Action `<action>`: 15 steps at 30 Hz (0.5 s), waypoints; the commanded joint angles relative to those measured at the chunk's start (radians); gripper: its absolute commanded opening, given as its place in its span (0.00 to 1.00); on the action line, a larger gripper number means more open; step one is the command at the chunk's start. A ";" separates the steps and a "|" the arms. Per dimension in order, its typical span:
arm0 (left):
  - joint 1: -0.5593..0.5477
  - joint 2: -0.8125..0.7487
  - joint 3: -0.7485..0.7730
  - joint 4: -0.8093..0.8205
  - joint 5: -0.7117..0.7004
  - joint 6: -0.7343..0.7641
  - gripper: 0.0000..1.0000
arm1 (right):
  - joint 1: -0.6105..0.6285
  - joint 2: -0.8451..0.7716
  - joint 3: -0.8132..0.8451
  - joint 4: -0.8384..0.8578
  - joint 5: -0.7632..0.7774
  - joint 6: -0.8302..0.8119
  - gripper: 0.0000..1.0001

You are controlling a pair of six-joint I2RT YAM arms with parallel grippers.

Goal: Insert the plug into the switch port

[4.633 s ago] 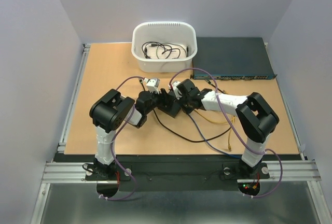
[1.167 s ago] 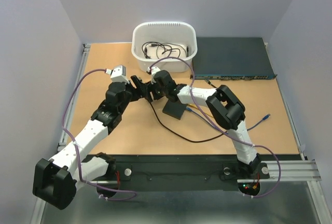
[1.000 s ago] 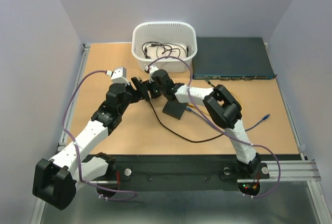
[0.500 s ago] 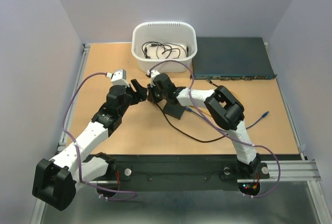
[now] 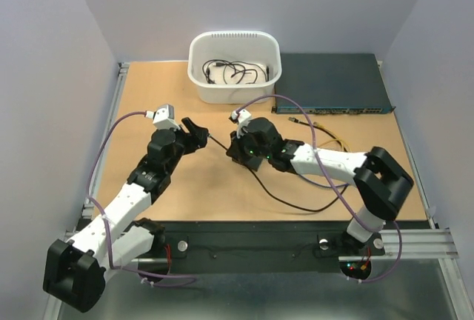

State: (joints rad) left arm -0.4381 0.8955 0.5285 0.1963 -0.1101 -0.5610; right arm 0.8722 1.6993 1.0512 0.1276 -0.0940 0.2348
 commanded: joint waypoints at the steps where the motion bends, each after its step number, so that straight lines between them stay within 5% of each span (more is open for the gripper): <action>1: 0.021 -0.064 -0.041 0.061 -0.025 -0.060 0.75 | 0.001 -0.133 -0.091 0.064 0.080 0.003 0.00; 15: 0.041 -0.032 -0.114 0.282 0.105 -0.126 0.76 | 0.001 -0.378 -0.238 0.064 0.109 0.006 0.01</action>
State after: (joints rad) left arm -0.4026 0.8387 0.4316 0.3424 -0.0544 -0.6559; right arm 0.8719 1.3819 0.8143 0.1394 -0.0013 0.2367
